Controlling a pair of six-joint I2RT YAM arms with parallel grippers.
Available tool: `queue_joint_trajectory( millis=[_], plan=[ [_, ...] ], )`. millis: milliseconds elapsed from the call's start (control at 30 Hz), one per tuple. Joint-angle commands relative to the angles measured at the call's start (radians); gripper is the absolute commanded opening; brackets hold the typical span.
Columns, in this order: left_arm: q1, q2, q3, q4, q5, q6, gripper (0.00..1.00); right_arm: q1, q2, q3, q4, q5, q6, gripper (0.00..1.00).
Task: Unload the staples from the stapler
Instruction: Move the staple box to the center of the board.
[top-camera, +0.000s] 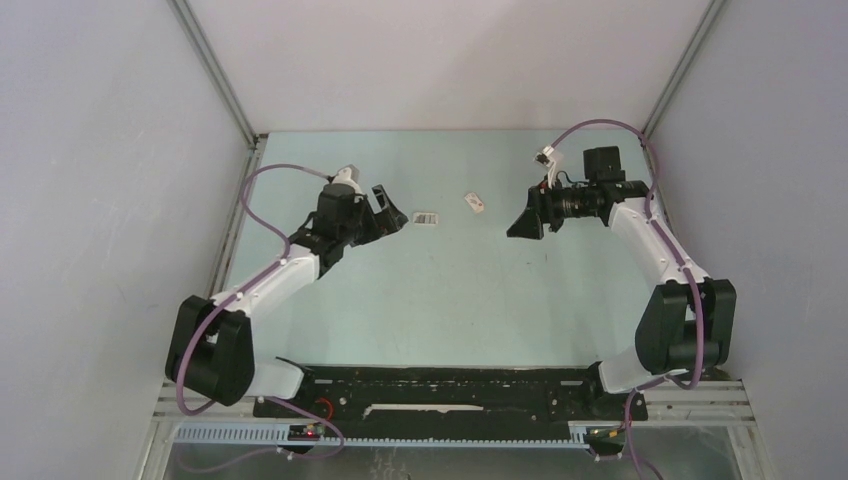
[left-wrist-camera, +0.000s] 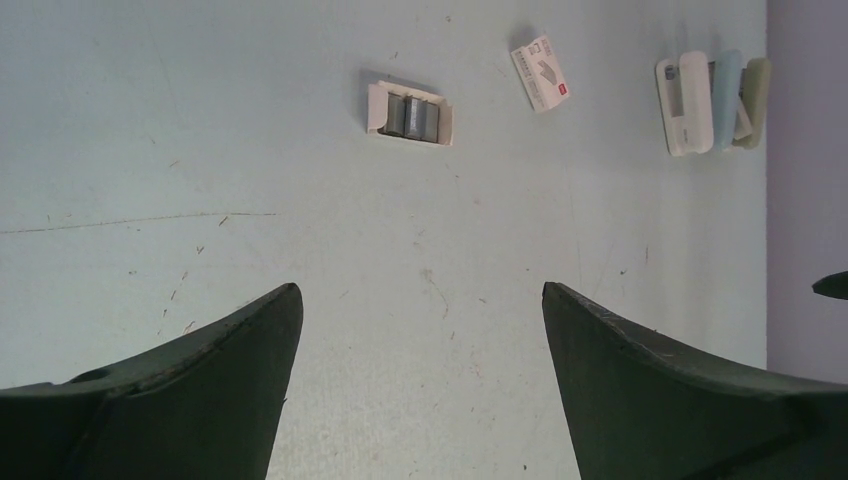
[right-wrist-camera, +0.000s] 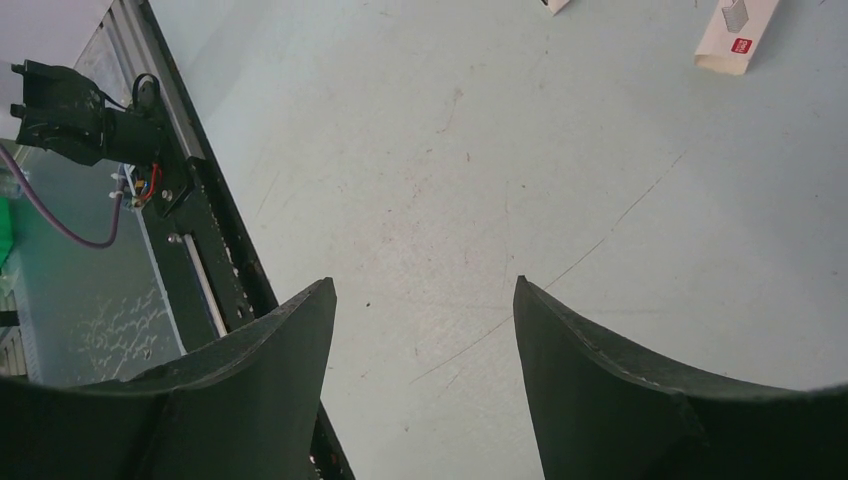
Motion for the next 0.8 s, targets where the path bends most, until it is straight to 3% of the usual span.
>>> queue_joint_trajectory(
  millis=[0,767],
  plan=[
    [-0.004,-0.056,-0.031,0.049,0.005,0.013,0.95,0.001,-0.042,-0.018,0.016,-0.009,-0.012,0.75],
    [-0.003,-0.031,-0.027,0.063,0.013,0.009,0.95,0.000,-0.055,-0.061,0.055,-0.020,-0.005,0.76]
  ],
)
